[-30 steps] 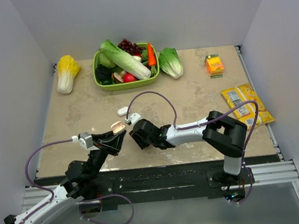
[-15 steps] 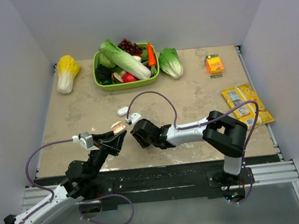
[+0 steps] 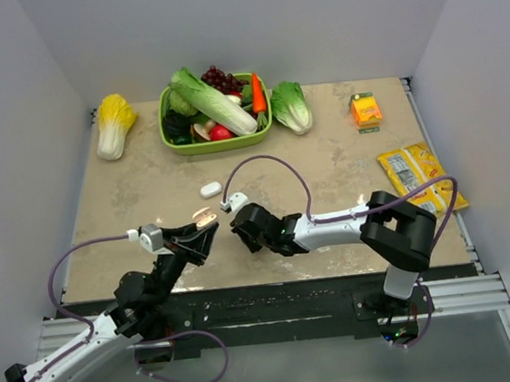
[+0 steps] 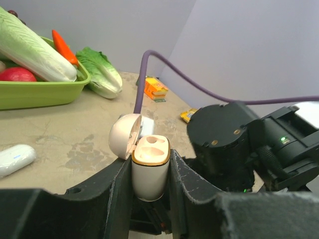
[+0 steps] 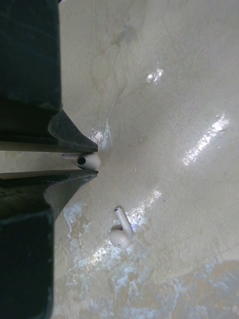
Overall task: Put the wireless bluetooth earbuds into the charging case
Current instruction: Pick up the earbud from the center of the board, then place the earbud in the charging case.
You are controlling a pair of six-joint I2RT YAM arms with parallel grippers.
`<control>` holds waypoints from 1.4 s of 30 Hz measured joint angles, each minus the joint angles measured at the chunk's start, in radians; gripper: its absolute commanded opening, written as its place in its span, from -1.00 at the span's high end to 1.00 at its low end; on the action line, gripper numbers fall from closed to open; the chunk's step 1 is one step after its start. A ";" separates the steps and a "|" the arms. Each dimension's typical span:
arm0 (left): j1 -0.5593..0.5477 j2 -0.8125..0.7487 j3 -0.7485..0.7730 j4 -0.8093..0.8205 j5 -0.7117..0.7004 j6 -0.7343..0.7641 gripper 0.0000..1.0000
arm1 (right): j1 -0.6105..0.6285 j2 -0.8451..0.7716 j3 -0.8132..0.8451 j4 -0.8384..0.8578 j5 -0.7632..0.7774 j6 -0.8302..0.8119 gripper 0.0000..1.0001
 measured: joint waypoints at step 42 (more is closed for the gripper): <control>0.000 0.919 0.212 0.845 0.276 0.270 1.00 | -0.066 -0.909 -0.361 0.759 0.045 -0.080 1.00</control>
